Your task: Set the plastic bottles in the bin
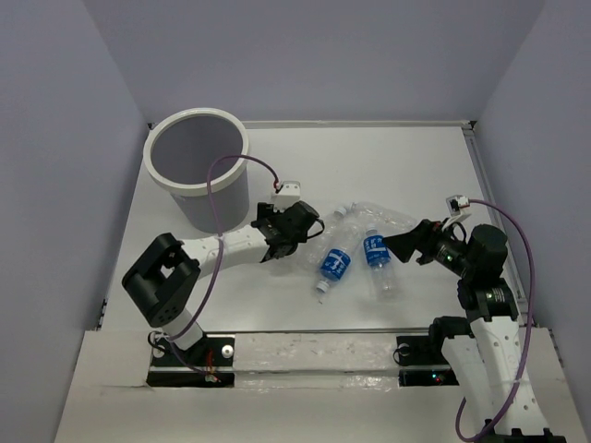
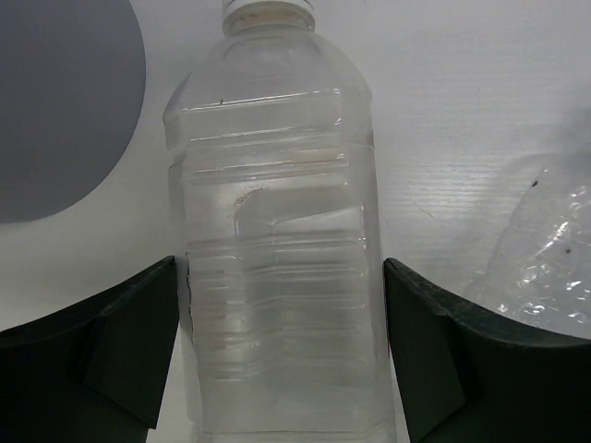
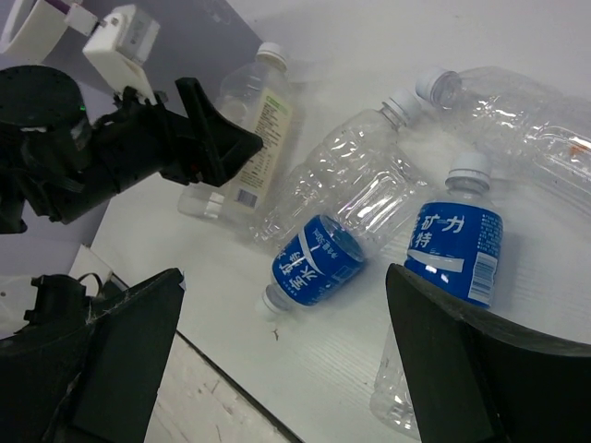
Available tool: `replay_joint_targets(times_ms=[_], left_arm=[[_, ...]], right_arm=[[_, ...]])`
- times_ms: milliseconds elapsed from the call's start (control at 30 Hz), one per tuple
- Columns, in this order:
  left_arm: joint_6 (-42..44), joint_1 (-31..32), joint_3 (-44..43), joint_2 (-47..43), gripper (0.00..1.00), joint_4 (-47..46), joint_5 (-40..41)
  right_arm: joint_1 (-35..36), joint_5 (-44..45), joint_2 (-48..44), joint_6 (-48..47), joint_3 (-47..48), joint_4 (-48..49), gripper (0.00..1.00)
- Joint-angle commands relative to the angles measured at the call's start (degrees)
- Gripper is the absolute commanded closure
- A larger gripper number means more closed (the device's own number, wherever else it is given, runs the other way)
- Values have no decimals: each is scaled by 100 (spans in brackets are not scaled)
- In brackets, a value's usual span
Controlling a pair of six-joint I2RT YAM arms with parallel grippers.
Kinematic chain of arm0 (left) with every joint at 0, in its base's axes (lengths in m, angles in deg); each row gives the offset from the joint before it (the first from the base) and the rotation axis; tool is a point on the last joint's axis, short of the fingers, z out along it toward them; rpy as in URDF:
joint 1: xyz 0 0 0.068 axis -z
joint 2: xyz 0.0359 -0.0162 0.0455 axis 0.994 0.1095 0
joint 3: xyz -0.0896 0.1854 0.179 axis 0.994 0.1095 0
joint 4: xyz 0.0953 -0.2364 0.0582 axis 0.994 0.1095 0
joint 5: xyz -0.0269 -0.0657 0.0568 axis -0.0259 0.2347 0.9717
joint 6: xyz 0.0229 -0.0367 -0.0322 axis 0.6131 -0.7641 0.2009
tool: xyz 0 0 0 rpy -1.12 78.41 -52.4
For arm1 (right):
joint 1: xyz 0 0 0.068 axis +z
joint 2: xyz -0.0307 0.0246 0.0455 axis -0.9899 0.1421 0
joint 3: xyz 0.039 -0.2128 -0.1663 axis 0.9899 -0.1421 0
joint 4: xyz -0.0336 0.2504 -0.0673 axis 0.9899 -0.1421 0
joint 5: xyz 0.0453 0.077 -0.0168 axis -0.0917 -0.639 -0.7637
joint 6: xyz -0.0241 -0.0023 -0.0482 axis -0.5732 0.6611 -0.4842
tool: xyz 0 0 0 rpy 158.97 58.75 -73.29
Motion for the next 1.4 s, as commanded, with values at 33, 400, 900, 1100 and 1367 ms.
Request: replay_joint_targets(times_ms=[33, 400, 900, 1100, 1367], left_arm=[[277, 183, 33, -1339, 44, -401, 118], [1717, 553, -1003, -3452, 49, -1191, 459], [4127, -2170, -2261, -2152, 49, -3344, 215], [4030, -3129, -1901, -1686, 49, -4108, -67], [3838, -3156, -373, -1993, 46, -4944, 179]], right_arm=[[19, -101, -28, 55, 9, 317, 5], [19, -5, -89, 81, -62, 448, 5], [19, 145, -397, 107, -211, 440, 5], [19, 154, -476, 107, -290, 440, 5], [19, 163, -546, 134, -334, 519, 5]])
